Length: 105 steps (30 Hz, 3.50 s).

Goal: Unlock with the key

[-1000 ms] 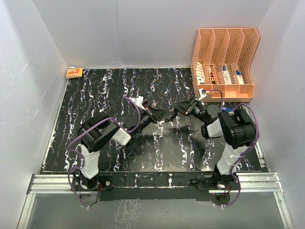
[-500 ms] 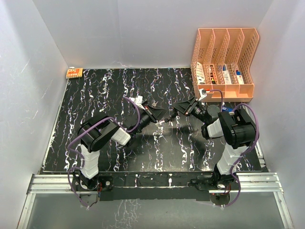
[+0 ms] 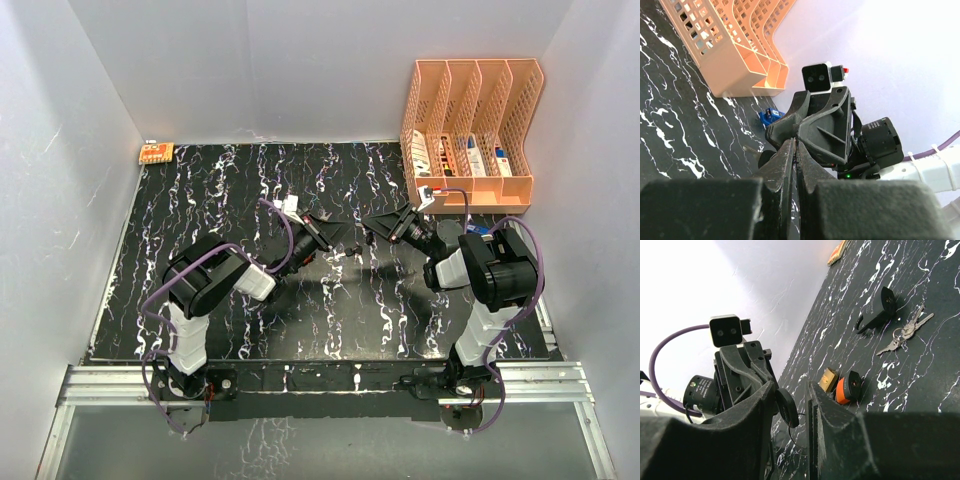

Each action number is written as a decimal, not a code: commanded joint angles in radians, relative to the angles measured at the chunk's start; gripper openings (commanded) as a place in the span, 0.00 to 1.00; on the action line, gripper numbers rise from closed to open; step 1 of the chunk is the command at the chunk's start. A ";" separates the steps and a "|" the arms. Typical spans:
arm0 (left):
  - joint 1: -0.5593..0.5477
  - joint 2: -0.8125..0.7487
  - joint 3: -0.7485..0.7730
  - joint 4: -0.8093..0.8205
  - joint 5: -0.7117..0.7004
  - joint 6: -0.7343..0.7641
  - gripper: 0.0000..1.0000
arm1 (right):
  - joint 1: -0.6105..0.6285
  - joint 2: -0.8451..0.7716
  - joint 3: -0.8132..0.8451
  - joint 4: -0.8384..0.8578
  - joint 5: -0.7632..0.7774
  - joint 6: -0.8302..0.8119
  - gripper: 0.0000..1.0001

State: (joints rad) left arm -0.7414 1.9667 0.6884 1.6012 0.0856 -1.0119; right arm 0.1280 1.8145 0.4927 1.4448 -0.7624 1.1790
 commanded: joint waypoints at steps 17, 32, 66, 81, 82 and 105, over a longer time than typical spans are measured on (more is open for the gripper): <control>0.008 -0.012 0.027 0.190 -0.007 -0.037 0.00 | -0.008 -0.023 0.017 0.373 -0.017 -0.012 0.14; 0.026 0.034 -0.010 0.189 0.002 -0.074 0.07 | -0.012 -0.052 0.001 0.374 -0.002 -0.012 0.00; 0.310 -0.277 0.258 -1.194 -0.030 0.569 0.99 | -0.081 -0.224 -0.028 -0.280 0.092 -0.410 0.00; 0.310 -0.147 0.413 -1.325 0.015 0.770 0.98 | -0.054 -0.386 0.021 -0.636 0.248 -0.595 0.00; 0.310 -0.135 0.430 -1.338 0.018 0.794 0.99 | -0.049 -0.396 0.025 -0.656 0.255 -0.606 0.00; 0.323 0.067 0.688 -1.592 0.106 1.119 0.98 | -0.038 -0.426 0.050 -0.730 0.238 -0.654 0.00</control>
State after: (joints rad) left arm -0.4271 2.0247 1.3209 0.0647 0.1616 0.0563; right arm 0.0849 1.4189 0.4995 0.6807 -0.5251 0.5457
